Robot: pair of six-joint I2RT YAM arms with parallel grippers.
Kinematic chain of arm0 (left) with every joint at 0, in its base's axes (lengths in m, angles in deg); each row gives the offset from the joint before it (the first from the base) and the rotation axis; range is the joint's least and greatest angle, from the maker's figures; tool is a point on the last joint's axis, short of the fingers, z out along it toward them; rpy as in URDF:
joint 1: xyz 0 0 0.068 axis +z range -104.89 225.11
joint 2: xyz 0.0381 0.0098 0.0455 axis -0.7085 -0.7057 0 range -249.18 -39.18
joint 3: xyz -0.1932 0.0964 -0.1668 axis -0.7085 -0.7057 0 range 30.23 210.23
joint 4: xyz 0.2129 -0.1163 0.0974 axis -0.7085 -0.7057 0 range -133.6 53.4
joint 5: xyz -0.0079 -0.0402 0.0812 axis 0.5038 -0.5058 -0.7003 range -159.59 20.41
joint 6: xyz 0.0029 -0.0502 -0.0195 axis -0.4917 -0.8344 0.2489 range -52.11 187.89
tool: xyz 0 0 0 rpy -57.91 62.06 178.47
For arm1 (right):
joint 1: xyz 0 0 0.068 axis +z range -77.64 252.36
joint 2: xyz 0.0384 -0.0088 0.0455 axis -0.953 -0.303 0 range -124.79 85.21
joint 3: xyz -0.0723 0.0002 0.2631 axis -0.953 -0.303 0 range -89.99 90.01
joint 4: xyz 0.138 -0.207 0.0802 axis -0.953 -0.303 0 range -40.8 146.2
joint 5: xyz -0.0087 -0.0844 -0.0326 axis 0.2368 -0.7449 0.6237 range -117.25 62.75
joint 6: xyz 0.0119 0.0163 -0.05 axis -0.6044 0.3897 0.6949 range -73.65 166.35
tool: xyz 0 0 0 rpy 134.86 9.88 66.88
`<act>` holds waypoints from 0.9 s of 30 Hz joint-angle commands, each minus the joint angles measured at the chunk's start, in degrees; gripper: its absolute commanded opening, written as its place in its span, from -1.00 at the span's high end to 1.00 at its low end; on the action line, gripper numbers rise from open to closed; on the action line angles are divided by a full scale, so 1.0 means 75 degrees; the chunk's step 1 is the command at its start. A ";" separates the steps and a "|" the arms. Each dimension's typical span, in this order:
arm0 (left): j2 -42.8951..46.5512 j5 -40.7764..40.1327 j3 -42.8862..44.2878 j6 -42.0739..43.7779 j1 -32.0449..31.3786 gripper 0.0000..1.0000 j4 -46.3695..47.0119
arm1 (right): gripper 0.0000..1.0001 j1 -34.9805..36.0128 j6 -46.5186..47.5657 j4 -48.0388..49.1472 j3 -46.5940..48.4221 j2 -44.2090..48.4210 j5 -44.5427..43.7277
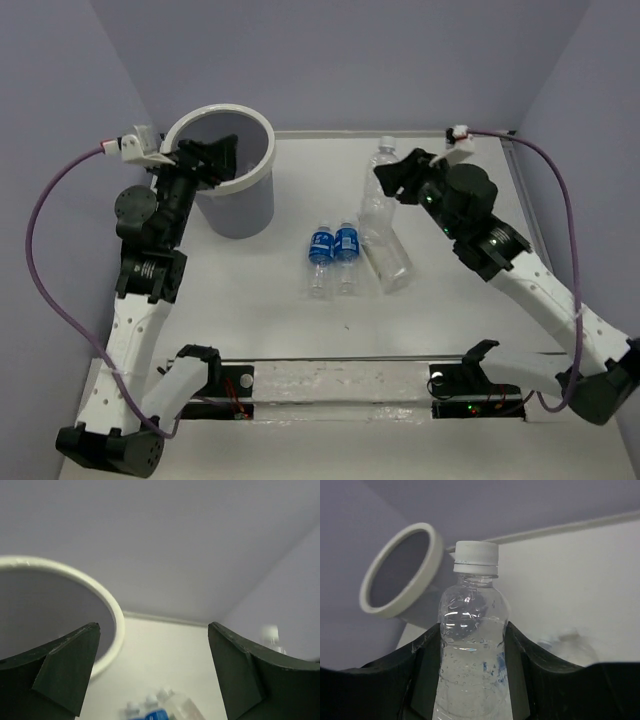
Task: Put the plastic bottles in the bin
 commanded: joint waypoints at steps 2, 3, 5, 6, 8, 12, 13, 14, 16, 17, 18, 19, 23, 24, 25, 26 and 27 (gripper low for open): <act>0.1060 0.1993 -0.2074 -0.0466 -0.0242 -0.98 -0.0980 | 0.20 0.1621 0.1829 0.1956 0.2485 -0.2078 -0.0391; 0.1469 0.2054 -0.2370 -0.0501 -0.0347 -0.98 -0.1166 | 0.20 0.1728 0.2030 0.2062 0.3266 -0.2409 -0.0357; 0.1881 0.2229 -0.3133 -0.0664 -0.0441 -0.98 -0.1308 | 0.20 0.2020 0.2521 0.2344 0.4078 -0.3499 -0.0275; 0.2254 0.2277 -0.3367 -0.0758 -0.0500 -0.98 -0.1401 | 0.20 0.2022 0.2663 0.2356 0.4987 -0.3885 -0.0193; 0.2573 0.2452 -0.3930 -0.0934 -0.0547 -0.98 -0.1484 | 0.20 0.2221 0.3038 0.2485 0.5894 -0.4663 -0.0063; 0.3160 0.2523 -0.4540 -0.1274 -0.0582 -0.98 -0.1836 | 0.20 0.2303 0.3426 0.2532 0.8191 -0.6538 -0.0087; 0.3323 0.2558 -0.4727 -0.1448 -0.0594 -0.98 -0.1882 | 0.20 0.2373 0.3438 0.2544 0.9066 -0.7234 -0.0087; 0.3405 0.2582 -0.4821 -0.1543 -0.0606 -0.98 -0.1894 | 0.20 0.2374 0.3461 0.2567 0.9504 -0.7566 -0.0098; 0.3605 0.2640 -0.5113 -0.1812 -0.0617 -0.98 -0.1895 | 0.20 0.2374 0.3520 0.2684 1.0324 -0.8550 -0.0134; 0.3722 0.2629 -0.5208 -0.1895 -0.0652 -0.98 -0.1895 | 0.20 0.2374 0.3590 0.2917 1.0990 -0.8855 -0.0157; 0.3769 0.2617 -0.5314 -0.1942 -0.0664 -0.98 -0.1871 | 0.20 0.2374 0.3660 0.3128 1.1205 -0.9125 -0.0192; 0.3793 0.2594 -0.5477 -0.1977 -0.0699 -0.98 -0.1860 | 0.20 0.2374 0.3719 0.3397 1.1358 -0.9568 -0.0204; 0.3700 0.2360 -0.5794 -0.2048 -0.1143 -0.98 -0.1766 | 0.22 0.2456 0.3942 0.4885 1.1895 -1.0436 -0.0239; 0.3653 0.2289 -0.5888 -0.2071 -0.1261 -0.98 -0.1731 | 0.23 0.2456 0.3942 0.4946 1.2107 -1.0637 -0.0262; 0.3606 0.2219 -0.5924 -0.2118 -0.1366 -0.98 -0.1696 | 0.23 0.2456 0.3930 0.4935 1.2284 -1.0836 -0.0262; 0.3478 0.1986 -0.5924 -0.2188 -0.1507 -0.98 -0.1626 | 0.15 0.2456 0.3942 0.4923 1.2355 -1.1082 -0.0135; 0.3407 0.1822 -0.5936 -0.2212 -0.1659 -0.98 -0.1625 | 0.01 0.2456 0.3977 0.4934 1.2333 -1.1108 -0.0064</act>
